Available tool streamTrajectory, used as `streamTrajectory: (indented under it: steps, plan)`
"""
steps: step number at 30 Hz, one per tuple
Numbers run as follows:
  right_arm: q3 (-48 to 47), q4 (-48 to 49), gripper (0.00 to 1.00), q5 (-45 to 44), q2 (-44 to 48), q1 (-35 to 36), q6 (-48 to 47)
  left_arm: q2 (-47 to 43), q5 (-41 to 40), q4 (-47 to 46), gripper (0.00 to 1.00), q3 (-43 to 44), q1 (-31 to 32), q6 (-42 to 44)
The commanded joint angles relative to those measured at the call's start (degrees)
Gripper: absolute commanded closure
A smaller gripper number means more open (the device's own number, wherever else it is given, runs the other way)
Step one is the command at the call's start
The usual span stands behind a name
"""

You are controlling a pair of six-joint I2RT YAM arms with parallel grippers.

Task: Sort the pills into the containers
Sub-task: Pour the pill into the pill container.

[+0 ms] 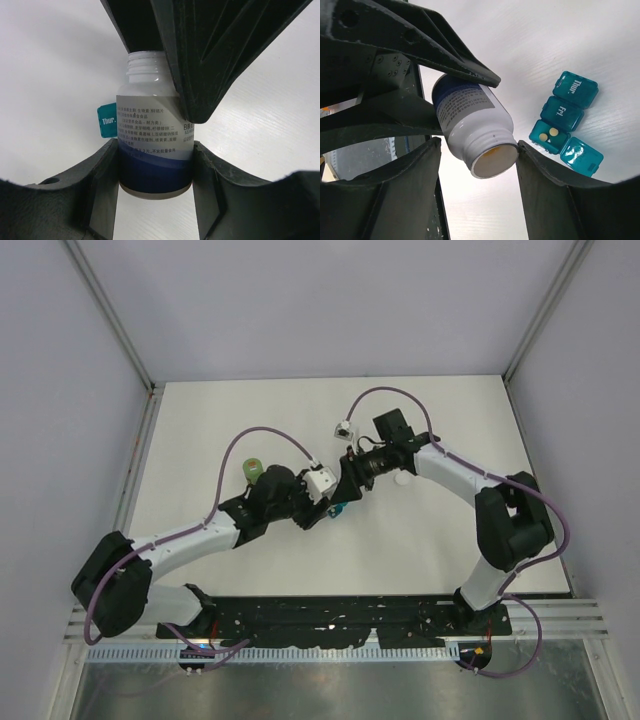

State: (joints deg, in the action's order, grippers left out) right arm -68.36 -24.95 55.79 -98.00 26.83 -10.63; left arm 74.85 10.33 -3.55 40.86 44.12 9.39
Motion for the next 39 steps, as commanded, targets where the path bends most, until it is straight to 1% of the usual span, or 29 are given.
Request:
streamTrajectory:
  steps: [1, 32, 34, 36, 39]
  plan:
    - [-2.5, -1.5, 0.35, 3.3, 5.4, 0.7, -1.1, 1.3, -1.1, -1.0, 1.00, 2.0, -0.3, -0.2]
    - [-1.6, -3.7, 0.35, 1.5, 9.2, 1.2, -2.5, 2.5, -0.9, 0.2, 1.00, 3.0, -0.3, 0.6]
    - [-1.7, -4.1, 0.34, 0.6, 9.3, 1.2, -3.1, 2.3, -0.5, 0.3, 1.00, 2.9, -0.3, 0.6]
    - [-1.6, -4.4, 0.31, -1.6, 9.1, 1.2, -3.7, 1.9, -0.5, 0.4, 1.00, 2.9, -0.3, 0.7]
    - [-1.3, -4.1, 0.29, -7.6, 9.1, 0.1, -3.2, 0.1, -0.3, 0.9, 1.00, 2.3, -0.3, 1.3]
